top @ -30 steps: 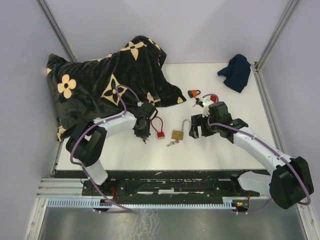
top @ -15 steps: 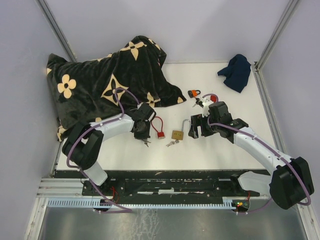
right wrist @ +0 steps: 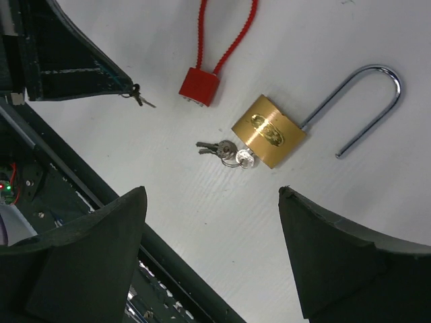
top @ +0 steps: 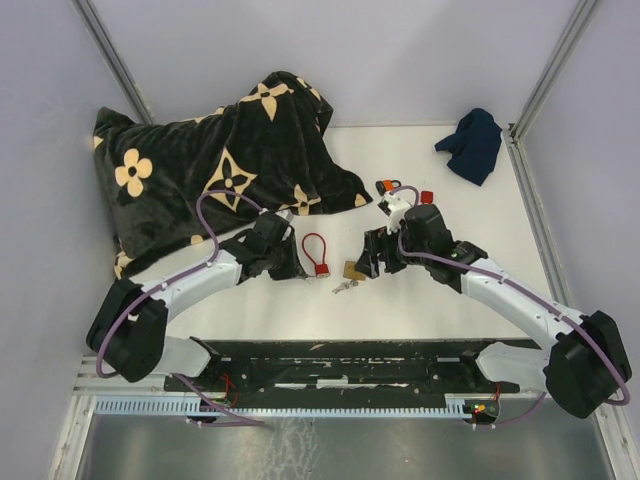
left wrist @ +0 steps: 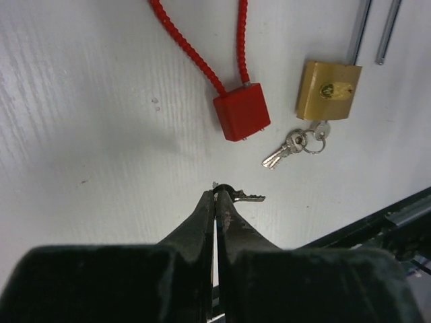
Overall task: Unlock with the key
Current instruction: Pick up the key from the center of the board.
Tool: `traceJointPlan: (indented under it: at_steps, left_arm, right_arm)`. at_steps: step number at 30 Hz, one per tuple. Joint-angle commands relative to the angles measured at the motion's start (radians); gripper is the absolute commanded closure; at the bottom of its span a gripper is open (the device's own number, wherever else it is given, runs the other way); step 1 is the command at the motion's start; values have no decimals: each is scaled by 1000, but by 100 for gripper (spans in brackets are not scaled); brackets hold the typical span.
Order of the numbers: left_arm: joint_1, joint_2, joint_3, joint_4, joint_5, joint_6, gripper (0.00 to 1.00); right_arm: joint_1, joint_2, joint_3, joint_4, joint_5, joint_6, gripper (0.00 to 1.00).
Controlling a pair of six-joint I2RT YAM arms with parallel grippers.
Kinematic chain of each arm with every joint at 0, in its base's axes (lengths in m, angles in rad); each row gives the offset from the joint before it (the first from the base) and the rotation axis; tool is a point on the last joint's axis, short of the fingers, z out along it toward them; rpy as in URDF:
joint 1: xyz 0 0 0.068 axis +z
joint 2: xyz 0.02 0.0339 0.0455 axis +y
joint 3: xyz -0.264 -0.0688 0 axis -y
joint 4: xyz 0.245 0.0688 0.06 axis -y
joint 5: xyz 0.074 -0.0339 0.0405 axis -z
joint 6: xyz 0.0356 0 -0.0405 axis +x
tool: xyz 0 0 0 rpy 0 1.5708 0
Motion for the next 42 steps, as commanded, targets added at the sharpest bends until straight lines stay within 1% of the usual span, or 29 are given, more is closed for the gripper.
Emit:
traceJointPlan:
  at_steps: [1,6,9,13,19,23,29,36,40,42]
  left_arm:
    - [10,-82,-42,127,63,-137,97]
    - [12,-144,-108,205,69,-254,97]
    - [11,-169,-147,255,80,-319,97]
    - [10,-194,-171,284,73,-363,97]
    - [10,-227,-198,313,61,-395,97]
    - [10,-232,-209,327,58,-404,97]
    - [9,-222,-211,352,73,-404,97]
    - [9,-222,-218,360,79,-404,97]
    - [6,-222,-222,368,80,-401,97]
    - [4,-221,-224,374,82,-400,97]
  right_arm:
    - [57,11,18,137,-15,30,13]
    - [109,49,17,248,-42,79,15]
    - [135,84,12,334,-61,138,19]
    - [164,141,12,414,-54,201,24]
    - [189,232,20,489,-38,310,34]
    - [215,279,39,497,-33,332,37]
    - [229,308,26,534,10,372,43]
    - [232,335,21,586,14,414,52]
    - [232,346,25,590,17,419,61]
    - [232,349,25,592,18,421,71]
